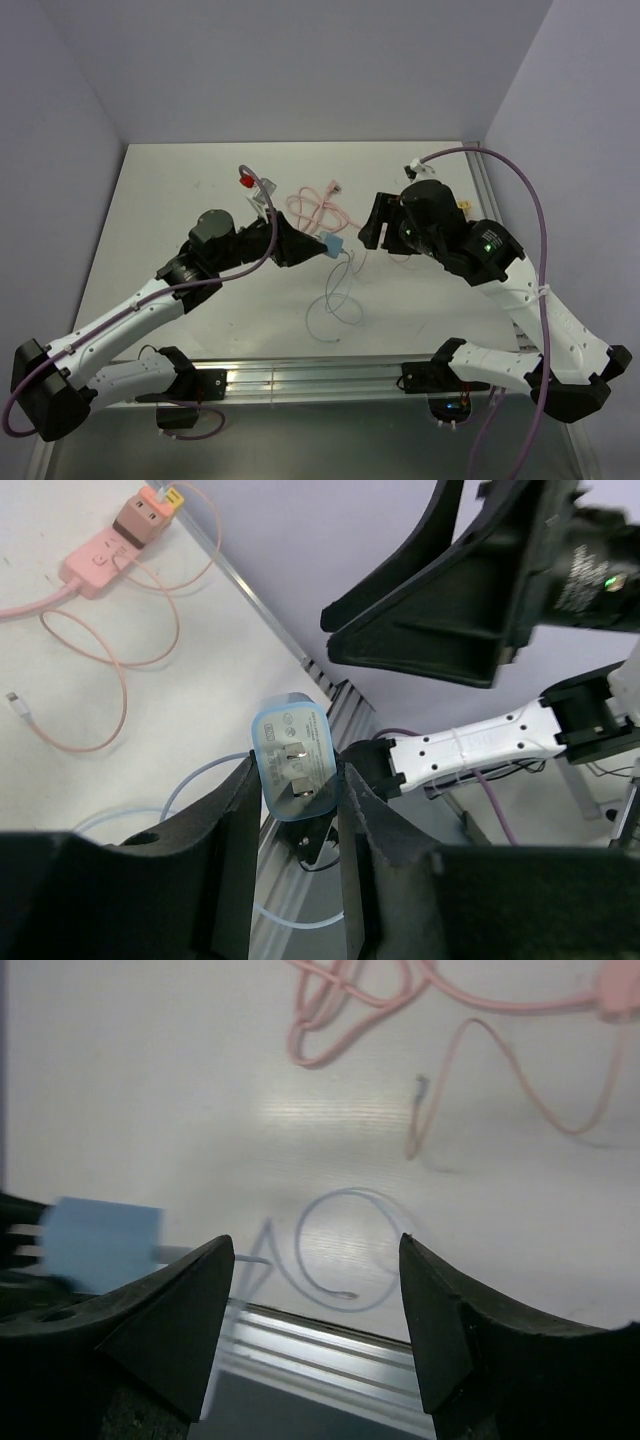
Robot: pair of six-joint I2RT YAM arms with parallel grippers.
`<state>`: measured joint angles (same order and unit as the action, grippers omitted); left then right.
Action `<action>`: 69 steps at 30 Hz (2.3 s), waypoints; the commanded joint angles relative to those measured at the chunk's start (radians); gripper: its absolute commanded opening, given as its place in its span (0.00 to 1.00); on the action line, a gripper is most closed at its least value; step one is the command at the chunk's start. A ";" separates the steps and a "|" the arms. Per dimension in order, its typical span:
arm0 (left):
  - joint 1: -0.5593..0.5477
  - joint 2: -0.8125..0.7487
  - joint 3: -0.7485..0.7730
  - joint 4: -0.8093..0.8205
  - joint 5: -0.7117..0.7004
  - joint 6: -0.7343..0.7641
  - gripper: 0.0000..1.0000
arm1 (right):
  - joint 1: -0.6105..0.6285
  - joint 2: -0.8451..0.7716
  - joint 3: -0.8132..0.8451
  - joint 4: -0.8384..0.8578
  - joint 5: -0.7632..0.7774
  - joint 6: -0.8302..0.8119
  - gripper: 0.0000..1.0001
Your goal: Insert the plug
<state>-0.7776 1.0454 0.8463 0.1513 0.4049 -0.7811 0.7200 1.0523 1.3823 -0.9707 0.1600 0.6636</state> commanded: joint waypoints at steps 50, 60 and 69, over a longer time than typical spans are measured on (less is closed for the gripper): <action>0.113 -0.021 -0.090 0.291 0.224 -0.902 0.00 | 0.139 -0.187 -0.224 0.573 -0.266 -0.322 0.92; 0.113 -0.019 -0.141 0.327 0.207 -0.960 0.00 | 0.139 -0.189 -0.270 0.602 -0.364 -0.348 0.91; 0.113 -0.031 -0.079 0.315 0.203 -0.689 0.00 | 0.133 -0.135 -0.095 0.339 -0.031 -0.084 0.91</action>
<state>-0.6662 1.0489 0.7231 0.3851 0.6224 -1.6043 0.8547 0.8978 1.1748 -0.5076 -0.0456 0.4244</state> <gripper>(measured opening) 0.359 0.905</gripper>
